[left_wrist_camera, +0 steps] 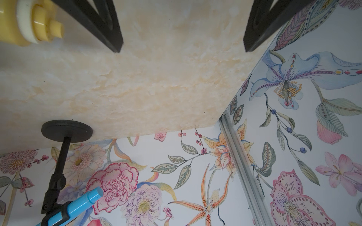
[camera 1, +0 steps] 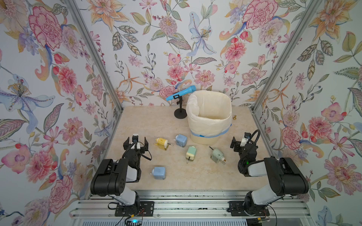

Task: Take out the pencil sharpener tray and clean the shavings
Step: Pick up the pencil sharpener from the center of the board.

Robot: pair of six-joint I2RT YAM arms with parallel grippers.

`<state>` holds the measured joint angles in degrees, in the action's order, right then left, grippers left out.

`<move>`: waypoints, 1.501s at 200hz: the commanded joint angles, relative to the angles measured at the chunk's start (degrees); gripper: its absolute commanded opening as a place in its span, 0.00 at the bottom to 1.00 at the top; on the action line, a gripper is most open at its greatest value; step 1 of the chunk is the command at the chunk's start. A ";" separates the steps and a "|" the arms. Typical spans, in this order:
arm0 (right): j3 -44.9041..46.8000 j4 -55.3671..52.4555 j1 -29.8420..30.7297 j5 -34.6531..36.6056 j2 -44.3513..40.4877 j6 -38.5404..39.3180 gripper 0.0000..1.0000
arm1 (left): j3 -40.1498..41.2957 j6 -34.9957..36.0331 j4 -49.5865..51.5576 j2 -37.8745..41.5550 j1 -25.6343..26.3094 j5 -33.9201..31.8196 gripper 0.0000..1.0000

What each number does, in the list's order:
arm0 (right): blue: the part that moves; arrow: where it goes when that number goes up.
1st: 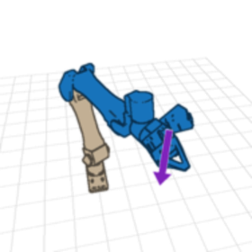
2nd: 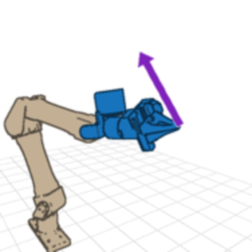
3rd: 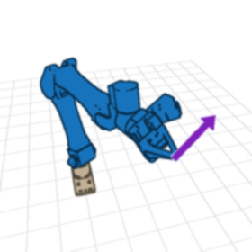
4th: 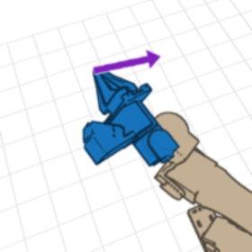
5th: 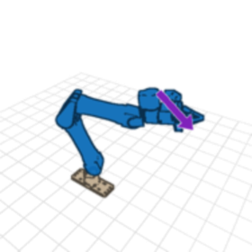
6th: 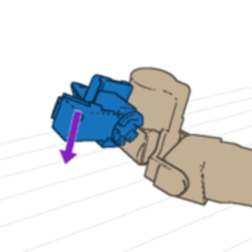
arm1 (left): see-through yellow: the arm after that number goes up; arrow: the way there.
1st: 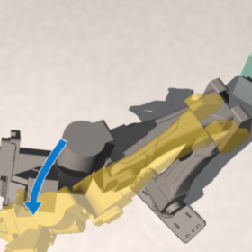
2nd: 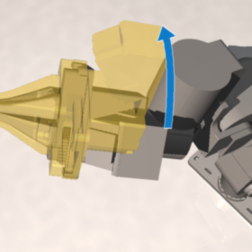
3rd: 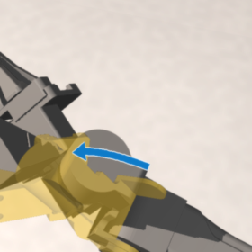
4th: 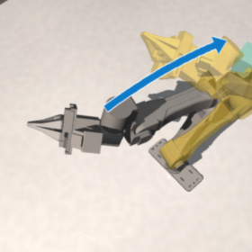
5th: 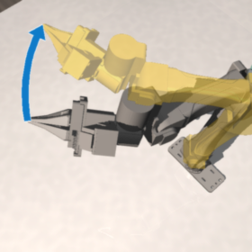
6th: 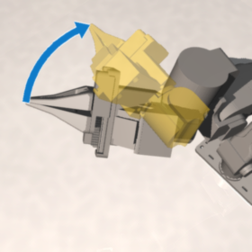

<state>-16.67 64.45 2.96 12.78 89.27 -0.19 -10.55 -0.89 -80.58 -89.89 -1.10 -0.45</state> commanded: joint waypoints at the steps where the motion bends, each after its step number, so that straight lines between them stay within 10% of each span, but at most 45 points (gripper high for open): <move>1: 0.57 0.43 0.05 -0.47 -0.63 0.66 1.00 | -0.42 -0.61 -1.06 0.90 -0.17 -1.20 1.00; 49: 0.56 0.25 -0.15 -0.73 -0.74 0.60 1.00 | -1.74 -1.38 3.04 3.89 -0.16 -3.27 1.00; 97: -11.90 -28.61 3.28 1.43 -12.44 1.86 1.00 | -19.12 -6.47 43.59 20.99 -0.02 1.39 1.00; 168: -16.07 -40.69 25.47 -39.65 -34.47 -2.85 1.00 | -22.19 -18.98 67.33 41.99 1.10 7.04 1.00; 244: -25.31 -41.69 55.52 -45.65 -11.68 6.45 1.00 | -23.99 -26.78 73.87 36.45 1.15 6.63 1.00; 300: -35.09 -36.50 59.70 -46.00 9.83 8.25 0.99 | -26.13 -26.30 74.45 30.88 -0.12 7.25 1.00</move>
<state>-49.10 24.47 62.85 -32.36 93.97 6.07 -35.40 -25.89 -5.91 -60.07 -0.71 4.60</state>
